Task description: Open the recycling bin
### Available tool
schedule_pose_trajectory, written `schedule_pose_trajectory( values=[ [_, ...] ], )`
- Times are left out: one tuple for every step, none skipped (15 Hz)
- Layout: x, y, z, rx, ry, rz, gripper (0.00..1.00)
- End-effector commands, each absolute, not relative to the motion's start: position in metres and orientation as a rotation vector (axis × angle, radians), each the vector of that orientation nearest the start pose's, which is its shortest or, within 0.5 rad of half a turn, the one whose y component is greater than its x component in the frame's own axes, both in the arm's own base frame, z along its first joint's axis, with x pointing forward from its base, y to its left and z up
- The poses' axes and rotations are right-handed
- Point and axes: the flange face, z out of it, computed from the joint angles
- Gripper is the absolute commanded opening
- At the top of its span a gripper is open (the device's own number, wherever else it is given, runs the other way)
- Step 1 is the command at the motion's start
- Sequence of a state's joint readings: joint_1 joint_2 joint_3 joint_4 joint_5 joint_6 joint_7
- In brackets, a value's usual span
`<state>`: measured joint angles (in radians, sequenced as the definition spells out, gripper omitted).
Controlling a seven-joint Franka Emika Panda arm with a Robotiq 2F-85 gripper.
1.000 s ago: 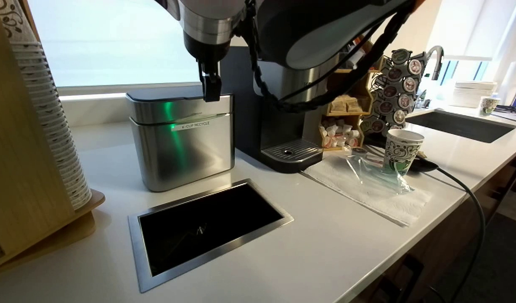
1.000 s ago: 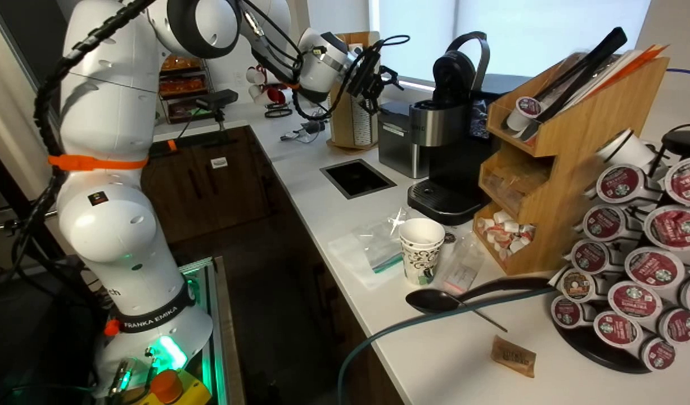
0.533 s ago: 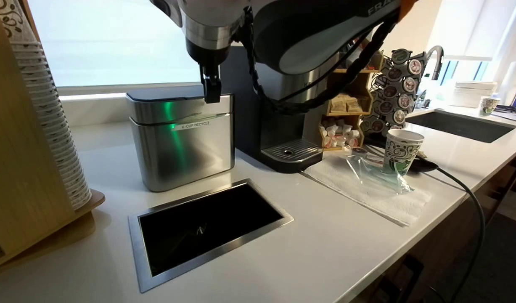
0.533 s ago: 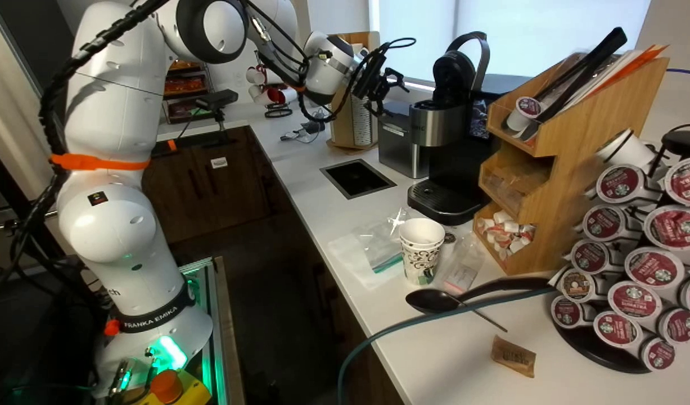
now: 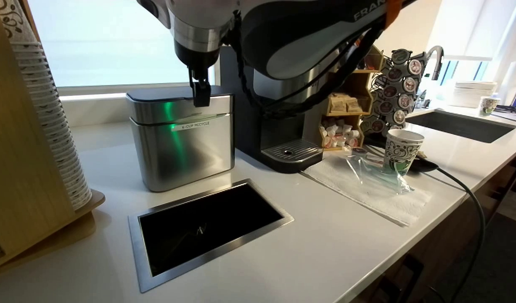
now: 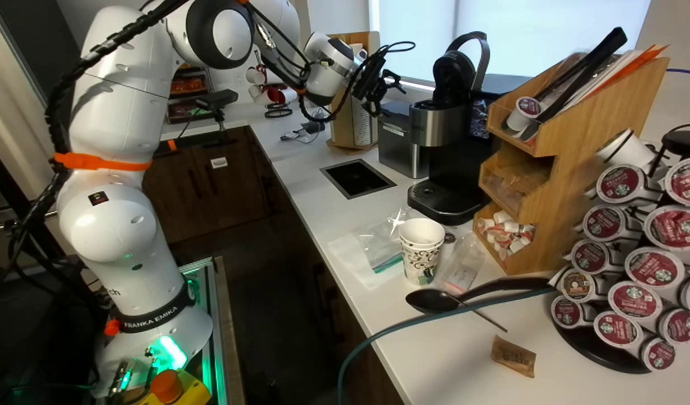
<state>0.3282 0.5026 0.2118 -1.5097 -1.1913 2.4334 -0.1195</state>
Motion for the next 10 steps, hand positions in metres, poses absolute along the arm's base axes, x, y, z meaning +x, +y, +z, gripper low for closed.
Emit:
schedule_pose_trajectory(
  values=[
    [0.645, 0.352, 0.424, 1.768, 1.48, 0.713, 1.0],
    [0.647, 0.351, 0.427, 1.759, 1.469, 0.719, 1.0],
    [0.649, 0.349, 0.429, 1.752, 1.463, 0.718, 1.0],
    [0.652, 0.348, 0.431, 1.746, 1.457, 0.72, 1.0],
    [0.655, 0.347, 0.432, 1.743, 1.451, 0.722, 1.0],
    [0.658, 0.346, 0.433, 1.741, 1.447, 0.722, 1.0],
    [0.659, 0.345, 0.433, 1.744, 1.447, 0.721, 1.0],
    [0.66, 0.345, 0.432, 1.744, 1.446, 0.719, 1.0],
    [0.662, 0.345, 0.432, 1.746, 1.443, 0.72, 1.0],
    [0.662, 0.345, 0.434, 1.742, 1.44, 0.722, 1.0]
  ],
)
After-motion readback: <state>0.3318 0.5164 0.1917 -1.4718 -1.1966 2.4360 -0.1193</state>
